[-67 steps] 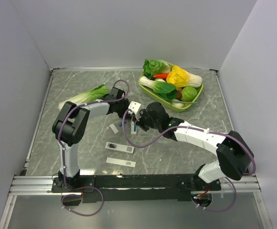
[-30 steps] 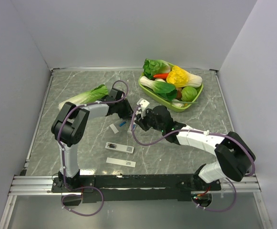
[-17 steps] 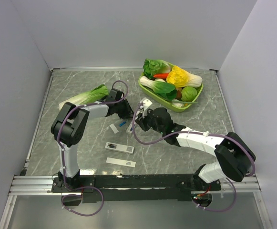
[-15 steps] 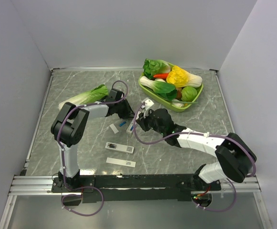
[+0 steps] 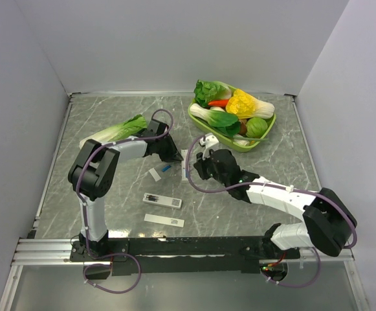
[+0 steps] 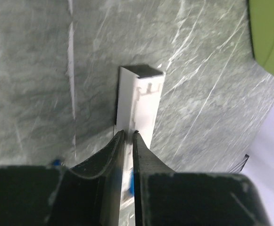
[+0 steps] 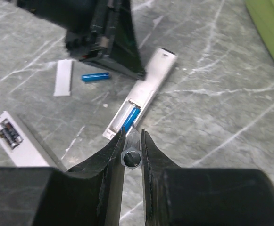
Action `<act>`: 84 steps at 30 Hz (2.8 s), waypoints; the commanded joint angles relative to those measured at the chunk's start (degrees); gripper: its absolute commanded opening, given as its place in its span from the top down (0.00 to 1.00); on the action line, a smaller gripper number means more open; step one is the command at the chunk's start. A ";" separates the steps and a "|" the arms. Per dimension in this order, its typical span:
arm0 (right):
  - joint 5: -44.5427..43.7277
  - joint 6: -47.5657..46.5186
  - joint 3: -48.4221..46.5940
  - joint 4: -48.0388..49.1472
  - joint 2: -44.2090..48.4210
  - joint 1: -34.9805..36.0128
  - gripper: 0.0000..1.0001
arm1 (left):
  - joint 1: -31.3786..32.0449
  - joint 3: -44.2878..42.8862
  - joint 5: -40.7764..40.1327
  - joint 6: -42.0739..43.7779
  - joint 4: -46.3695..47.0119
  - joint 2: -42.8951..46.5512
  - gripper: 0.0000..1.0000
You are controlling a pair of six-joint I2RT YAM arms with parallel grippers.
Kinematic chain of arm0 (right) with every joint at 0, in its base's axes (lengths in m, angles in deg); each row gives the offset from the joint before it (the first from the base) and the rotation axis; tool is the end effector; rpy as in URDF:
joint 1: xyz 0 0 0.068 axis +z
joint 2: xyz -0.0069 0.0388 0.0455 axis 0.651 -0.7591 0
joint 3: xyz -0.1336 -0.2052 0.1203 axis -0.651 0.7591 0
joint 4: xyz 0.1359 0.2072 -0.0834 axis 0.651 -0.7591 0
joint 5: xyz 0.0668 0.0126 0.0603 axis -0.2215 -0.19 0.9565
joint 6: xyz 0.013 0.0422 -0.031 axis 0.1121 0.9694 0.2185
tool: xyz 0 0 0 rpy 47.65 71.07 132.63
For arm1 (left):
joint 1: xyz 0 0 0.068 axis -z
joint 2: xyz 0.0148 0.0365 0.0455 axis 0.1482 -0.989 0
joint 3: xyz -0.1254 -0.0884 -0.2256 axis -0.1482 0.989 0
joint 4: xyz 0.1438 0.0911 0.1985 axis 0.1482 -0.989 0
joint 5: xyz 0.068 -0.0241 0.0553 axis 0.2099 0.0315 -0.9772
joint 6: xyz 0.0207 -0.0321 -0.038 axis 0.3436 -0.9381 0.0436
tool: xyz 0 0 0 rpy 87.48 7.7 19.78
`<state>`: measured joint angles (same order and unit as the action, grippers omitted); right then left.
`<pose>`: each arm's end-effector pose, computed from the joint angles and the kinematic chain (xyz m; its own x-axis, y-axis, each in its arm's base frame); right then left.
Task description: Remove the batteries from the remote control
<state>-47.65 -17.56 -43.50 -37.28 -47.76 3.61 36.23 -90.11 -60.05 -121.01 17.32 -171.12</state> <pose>0.2045 0.1938 0.2220 -0.3829 -0.1773 -0.9066 -0.5757 0.8134 0.0841 0.3563 -0.1997 0.1505 -0.9131 -0.3515 -0.2067 -0.1474 0.7572 -0.6363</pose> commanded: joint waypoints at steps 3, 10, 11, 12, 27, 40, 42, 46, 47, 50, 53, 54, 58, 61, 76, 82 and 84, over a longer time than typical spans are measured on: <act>-5.82 -1.60 -0.69 -11.53 -3.00 -2.92 1.00 | 0.95 0.78 -3.41 1.41 -10.95 0.16 0.90; -5.82 -1.86 -1.57 -11.17 -2.74 -4.94 1.00 | 1.12 3.07 -3.32 0.62 -10.08 1.83 0.91; -5.21 -2.21 -2.01 -11.17 -2.65 -5.72 1.00 | 1.12 3.24 -3.23 0.62 -9.99 2.88 0.91; -4.77 -2.99 -2.97 -11.35 -2.65 -6.25 1.00 | 1.12 3.42 -3.23 0.45 -10.07 3.32 0.90; 7.44 -1.68 -1.40 -5.99 -4.67 -10.65 1.00 | 1.30 4.13 -0.77 0.18 -6.56 7.98 0.86; 14.74 2.53 3.70 2.00 -5.72 -11.97 1.00 | 1.30 0.61 1.51 0.88 -3.84 1.31 0.86; 15.36 3.24 4.49 2.71 -5.55 -12.32 1.00 | 1.30 0.35 1.60 1.06 -3.49 0.61 0.86; 16.50 4.38 5.54 4.29 -5.55 -13.02 1.00 | 1.21 -0.18 1.69 1.50 -2.52 -0.89 0.87; 16.76 4.64 5.72 4.56 -5.55 -13.20 1.00 | 1.21 -0.09 1.86 1.41 -2.17 -0.89 0.87; 18.43 5.87 7.03 6.75 -5.64 -14.25 1.00 | 1.21 -0.36 2.22 1.24 -1.73 -1.68 0.87; 20.45 7.36 8.53 9.38 -6.07 -15.48 1.00 | 1.21 -0.62 2.13 1.24 -1.90 -2.38 0.88; 20.89 7.63 8.88 10.18 -6.16 -15.84 1.00 | 1.21 -0.62 1.95 1.24 -1.81 -2.47 0.88; 22.13 8.78 10.47 12.20 -6.25 -17.07 1.00 | 1.13 -0.71 0.55 1.24 -3.04 -1.60 0.88; 22.04 8.52 10.82 12.03 -5.81 -17.25 1.00 | 0.25 -0.54 -1.30 1.15 -4.36 0.07 0.87; 21.95 7.37 9.94 10.63 -5.55 -17.51 1.00 | -2.04 1.40 2.90 -1.57 3.00 4.73 0.72; 22.39 7.37 9.50 10.54 -6.07 -17.51 1.00 | -1.60 -0.88 4.41 -0.09 4.17 2.19 0.73; 22.57 7.46 9.50 10.80 -6.34 -17.51 1.00 | -1.60 -2.19 4.41 0.27 3.46 0.08 0.74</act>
<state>-26.36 -9.01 -34.78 -19.49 -51.87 -13.66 34.24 -89.19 -57.12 -121.95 19.26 -169.50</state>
